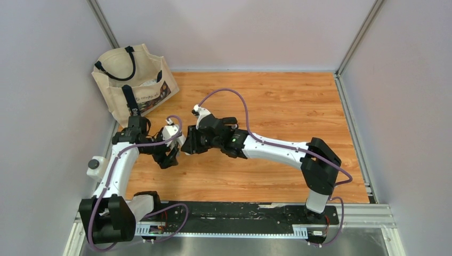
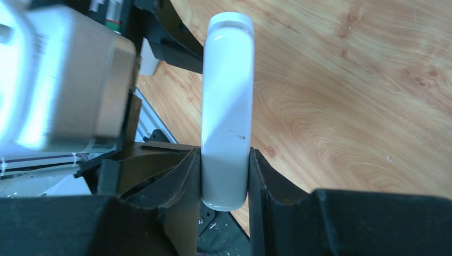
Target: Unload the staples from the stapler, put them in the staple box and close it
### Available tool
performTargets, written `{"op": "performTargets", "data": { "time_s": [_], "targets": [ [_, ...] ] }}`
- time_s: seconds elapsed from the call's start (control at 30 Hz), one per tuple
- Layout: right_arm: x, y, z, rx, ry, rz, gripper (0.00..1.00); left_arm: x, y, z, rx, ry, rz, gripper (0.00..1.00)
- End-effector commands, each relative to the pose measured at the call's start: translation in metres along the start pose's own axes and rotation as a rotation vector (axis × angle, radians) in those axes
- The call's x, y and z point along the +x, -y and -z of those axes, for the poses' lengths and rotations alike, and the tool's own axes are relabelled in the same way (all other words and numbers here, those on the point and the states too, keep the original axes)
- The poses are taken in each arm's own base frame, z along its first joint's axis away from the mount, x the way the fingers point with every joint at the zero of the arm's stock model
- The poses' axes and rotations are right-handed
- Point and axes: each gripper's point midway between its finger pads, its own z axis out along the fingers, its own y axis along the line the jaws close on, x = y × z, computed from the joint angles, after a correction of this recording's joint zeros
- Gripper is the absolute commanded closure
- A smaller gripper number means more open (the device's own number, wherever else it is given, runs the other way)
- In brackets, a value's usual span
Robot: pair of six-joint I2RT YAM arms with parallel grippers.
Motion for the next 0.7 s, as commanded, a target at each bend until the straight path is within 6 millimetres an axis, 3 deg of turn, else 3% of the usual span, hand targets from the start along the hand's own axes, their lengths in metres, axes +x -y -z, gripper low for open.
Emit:
{"op": "performTargets", "data": {
  "time_s": [0.0,0.23,0.43,0.67],
  "targets": [
    [-0.037,-0.036,0.025,-0.107,0.115,0.005,1.00,-0.011,0.004,0.007,0.017,0.039,-0.093,0.17],
    [-0.038,-0.037,0.030,-0.122,0.114,0.006,1.00,-0.014,0.006,0.011,-0.014,0.061,-0.156,0.17],
    [-0.033,-0.032,0.033,-0.111,0.109,0.006,1.00,-0.007,0.003,0.009,-0.028,0.042,-0.185,0.32],
    [-0.032,-0.032,0.034,-0.119,0.106,-0.006,1.00,0.004,0.001,0.004,-0.025,0.007,-0.210,0.32]
  ]
}}
